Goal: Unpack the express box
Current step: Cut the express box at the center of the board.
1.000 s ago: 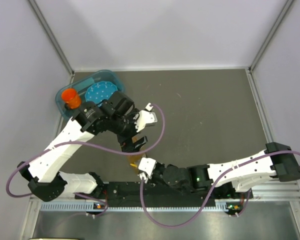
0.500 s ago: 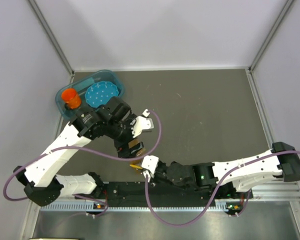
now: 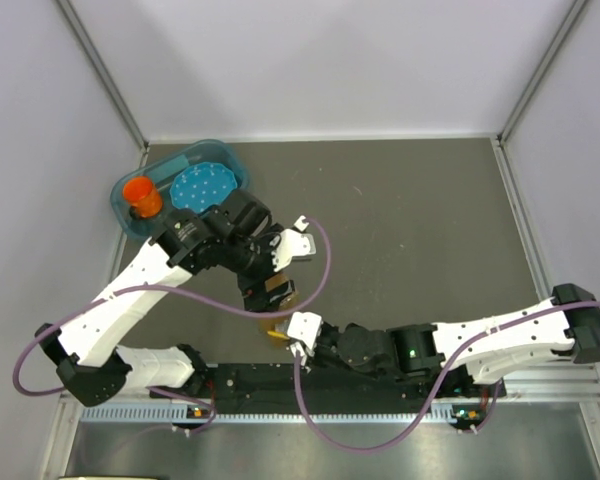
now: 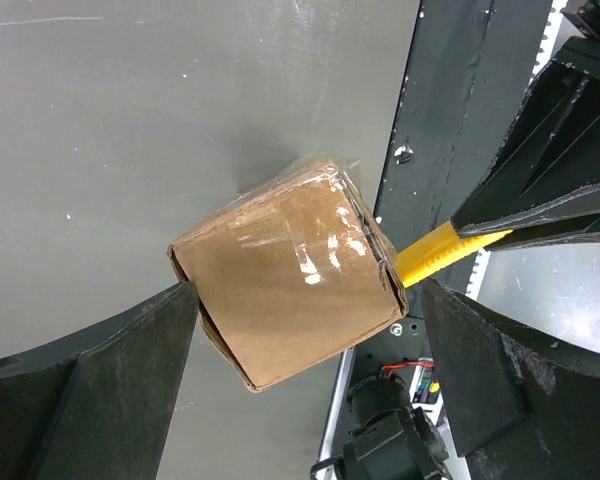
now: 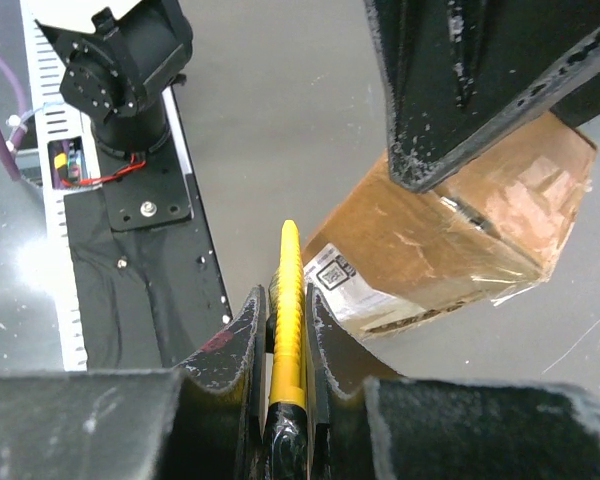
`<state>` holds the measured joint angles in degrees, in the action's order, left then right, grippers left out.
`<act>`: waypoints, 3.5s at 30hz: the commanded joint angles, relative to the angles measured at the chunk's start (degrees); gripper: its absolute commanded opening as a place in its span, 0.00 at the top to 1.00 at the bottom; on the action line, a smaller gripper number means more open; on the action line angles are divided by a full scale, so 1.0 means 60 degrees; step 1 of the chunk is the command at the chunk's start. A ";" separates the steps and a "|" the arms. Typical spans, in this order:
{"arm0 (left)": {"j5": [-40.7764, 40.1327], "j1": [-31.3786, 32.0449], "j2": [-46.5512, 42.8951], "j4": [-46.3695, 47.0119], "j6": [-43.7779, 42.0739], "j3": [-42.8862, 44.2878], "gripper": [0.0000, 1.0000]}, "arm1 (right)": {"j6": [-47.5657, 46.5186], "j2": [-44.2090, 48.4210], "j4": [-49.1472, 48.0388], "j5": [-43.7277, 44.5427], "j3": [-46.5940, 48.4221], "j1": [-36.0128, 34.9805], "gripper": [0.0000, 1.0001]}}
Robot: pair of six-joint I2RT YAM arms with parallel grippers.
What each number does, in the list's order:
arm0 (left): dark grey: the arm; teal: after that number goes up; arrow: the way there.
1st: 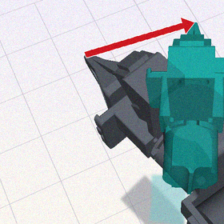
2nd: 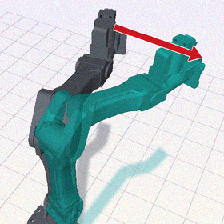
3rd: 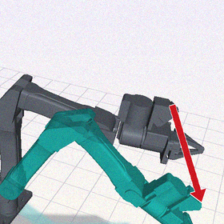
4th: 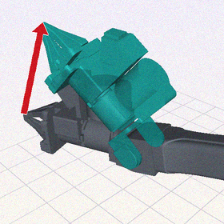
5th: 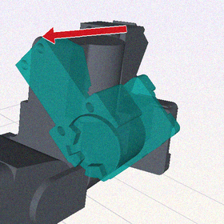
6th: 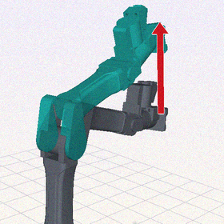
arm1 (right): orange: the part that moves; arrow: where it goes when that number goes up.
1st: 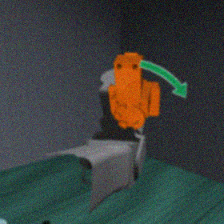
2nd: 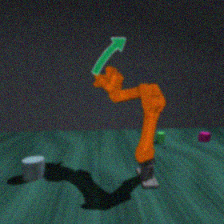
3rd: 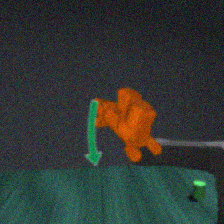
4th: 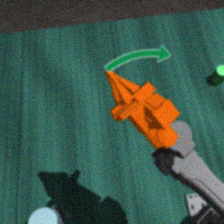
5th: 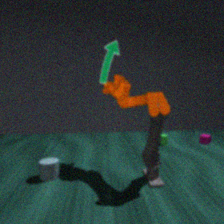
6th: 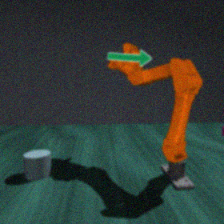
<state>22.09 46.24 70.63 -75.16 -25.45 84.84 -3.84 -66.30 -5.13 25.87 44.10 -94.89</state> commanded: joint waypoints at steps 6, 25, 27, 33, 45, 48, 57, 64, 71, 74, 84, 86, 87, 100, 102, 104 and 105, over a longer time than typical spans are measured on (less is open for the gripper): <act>-0.0223 0.0028 0.0049 -0.1976 -0.0532 -0.0984 0.01 | 0.0581 0.0986 0.1863 -0.1161 0.0561 -0.0107 1.00; -0.0356 0.0028 -0.0492 -0.2137 -0.1148 -0.1644 0.14 | -0.0795 0.0460 0.0928 -0.0180 0.0619 0.0390 1.00; -0.0254 0.0028 -0.0682 -0.2137 -0.1323 -0.1688 0.15 | -0.0855 0.0372 0.0927 -0.0224 0.0707 0.0420 1.00; 0.0668 0.0013 -0.1517 -0.2137 -0.1806 -0.1703 0.18 | -0.0899 0.0489 0.0927 -0.0239 0.0751 0.0449 1.00; 0.1241 0.0028 -0.1723 -0.2123 -0.1808 -0.1894 0.01 | -0.1206 -0.0272 0.0327 -0.0708 0.1278 0.0669 1.00; 0.0921 0.0028 -0.1577 -0.2137 -0.1647 -0.1850 0.01 | -0.1206 -0.0302 0.0268 -0.0737 0.1264 0.0698 1.00; 0.0200 0.0028 -0.1678 -0.2137 -0.1485 -0.0211 0.01 | -0.0972 -0.0068 0.0356 -0.0649 0.1000 0.0698 1.00; 0.0875 0.0028 -0.2265 -0.2137 -0.1603 0.0100 0.01 | -0.0928 0.0035 0.0444 -0.0503 0.0956 0.0698 1.00; 0.0392 0.0028 -0.2572 -0.2065 -0.2261 -0.0911 0.01 | -0.0767 0.0181 0.0503 -0.0517 0.0869 0.0698 1.00; 0.0289 0.0028 -0.2587 -0.1671 -0.2525 -0.1176 0.01 | -0.0665 0.0196 0.0590 -0.0576 0.0839 0.0698 1.00; -0.0517 0.0028 -0.2323 -0.1375 -0.3155 -0.0956 0.01 | -0.0167 0.0431 0.0840 -0.0752 0.0707 0.0611 1.00; -0.0444 0.0028 -0.2323 -0.1347 -0.3155 -0.1014 0.01 | -0.0123 0.0401 0.1103 -0.0781 0.0693 0.0479 1.00; -0.0444 0.0028 -0.2309 -0.1317 -0.3155 -0.1058 0.01 | -0.0079 0.0387 0.1118 -0.0796 0.0678 0.0449 1.00; -0.0209 0.0028 -0.1972 -0.0834 -0.3419 -0.1601 0.01 | 0.0141 0.0357 0.1279 -0.0693 0.0722 0.0171 1.00; -0.0210 0.0028 -0.1957 -0.0833 -0.3419 -0.1499 0.01 | 0.0170 0.0372 0.1381 -0.0664 0.0751 0.0098 1.00; -0.0151 0.0028 -0.1957 -0.0892 -0.3419 -0.1440 0.01 | 0.0142 0.0474 0.1760 -0.0504 0.0956 0.0068 1.00; -0.0136 0.0028 -0.1986 -0.0936 -0.3390 -0.1410 0.01 | 0.0083 0.0721 0.1936 -0.0169 0.1159 0.0068 1.00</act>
<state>19.84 46.24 58.52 -76.69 -45.25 75.88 -3.84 -65.36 4.19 21.52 47.99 -93.62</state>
